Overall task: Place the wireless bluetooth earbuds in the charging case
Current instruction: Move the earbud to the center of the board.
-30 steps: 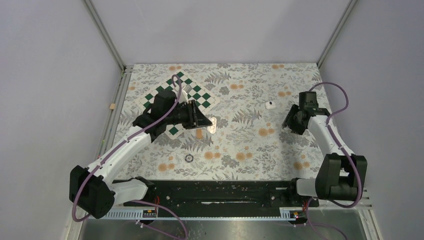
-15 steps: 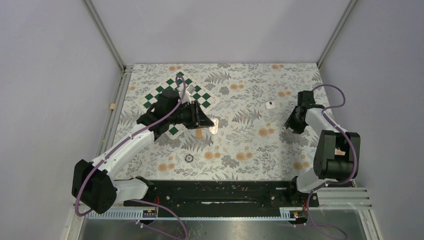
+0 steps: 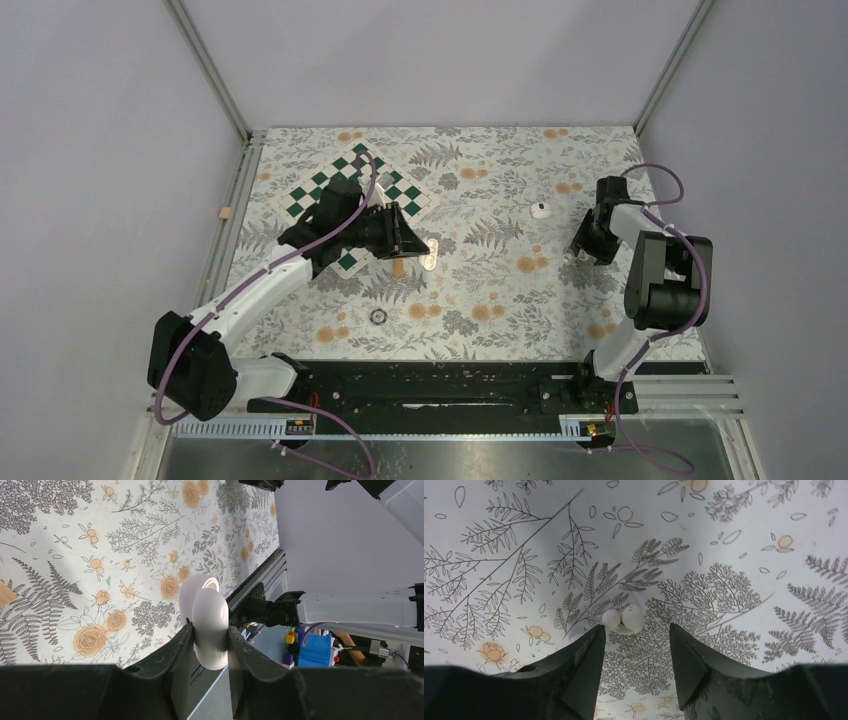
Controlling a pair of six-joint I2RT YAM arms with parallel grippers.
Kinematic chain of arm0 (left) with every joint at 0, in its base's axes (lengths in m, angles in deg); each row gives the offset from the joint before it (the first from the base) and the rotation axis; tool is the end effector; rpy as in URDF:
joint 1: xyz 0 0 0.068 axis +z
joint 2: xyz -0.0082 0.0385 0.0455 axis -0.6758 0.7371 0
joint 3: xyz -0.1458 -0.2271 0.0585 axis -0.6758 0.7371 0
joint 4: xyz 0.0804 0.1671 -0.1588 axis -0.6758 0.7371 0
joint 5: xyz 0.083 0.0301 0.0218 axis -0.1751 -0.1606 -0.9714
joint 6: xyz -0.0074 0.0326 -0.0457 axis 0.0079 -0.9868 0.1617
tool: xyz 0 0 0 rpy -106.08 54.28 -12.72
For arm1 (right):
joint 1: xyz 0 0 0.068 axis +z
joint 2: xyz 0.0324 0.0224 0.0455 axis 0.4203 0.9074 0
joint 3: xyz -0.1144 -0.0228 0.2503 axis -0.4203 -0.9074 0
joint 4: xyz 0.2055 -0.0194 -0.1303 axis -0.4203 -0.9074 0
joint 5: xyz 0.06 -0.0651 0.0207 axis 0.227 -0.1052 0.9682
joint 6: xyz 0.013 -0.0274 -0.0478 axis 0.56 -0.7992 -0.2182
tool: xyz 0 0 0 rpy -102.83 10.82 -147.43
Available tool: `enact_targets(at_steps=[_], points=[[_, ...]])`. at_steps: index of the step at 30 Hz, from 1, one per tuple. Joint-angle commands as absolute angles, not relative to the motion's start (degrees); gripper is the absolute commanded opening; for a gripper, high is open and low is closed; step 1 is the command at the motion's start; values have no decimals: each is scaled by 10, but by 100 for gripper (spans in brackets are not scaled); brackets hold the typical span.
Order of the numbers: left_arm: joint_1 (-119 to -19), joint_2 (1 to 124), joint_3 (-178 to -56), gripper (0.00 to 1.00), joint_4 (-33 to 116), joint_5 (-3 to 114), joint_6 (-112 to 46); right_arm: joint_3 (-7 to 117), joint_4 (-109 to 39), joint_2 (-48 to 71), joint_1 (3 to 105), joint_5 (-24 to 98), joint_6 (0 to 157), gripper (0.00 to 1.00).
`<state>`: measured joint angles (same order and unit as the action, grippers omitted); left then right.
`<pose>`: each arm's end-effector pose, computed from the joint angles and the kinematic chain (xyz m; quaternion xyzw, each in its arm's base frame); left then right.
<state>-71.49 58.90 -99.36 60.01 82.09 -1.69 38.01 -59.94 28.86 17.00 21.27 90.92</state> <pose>0.2150 -0.1450 0.2997 0.0383 0.8505 -0.4804 0.2106 0.3148 -0.0489 0.1777 0.2428 0.9438 -0.0472 0.2192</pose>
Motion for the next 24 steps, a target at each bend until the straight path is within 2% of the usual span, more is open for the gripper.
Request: enact_targets(at_steps=[1,6,10,19,24], points=[[-717,600,-1021,20,574,838,-26,417,-596,308,170,224,861,57],[-717,605,-1024,20,569,841,-24,450,-617,331,170,233,833,57],[-717,603,-1022,20,568,839,-24,467,-635,340,170,246,827,51],[-716,603,-1019,20,566,841,-24,474,-675,344,170,245,832,54],[-716,601,-1016,20,563,842,-24,486,-688,352,171,258,831,51]])
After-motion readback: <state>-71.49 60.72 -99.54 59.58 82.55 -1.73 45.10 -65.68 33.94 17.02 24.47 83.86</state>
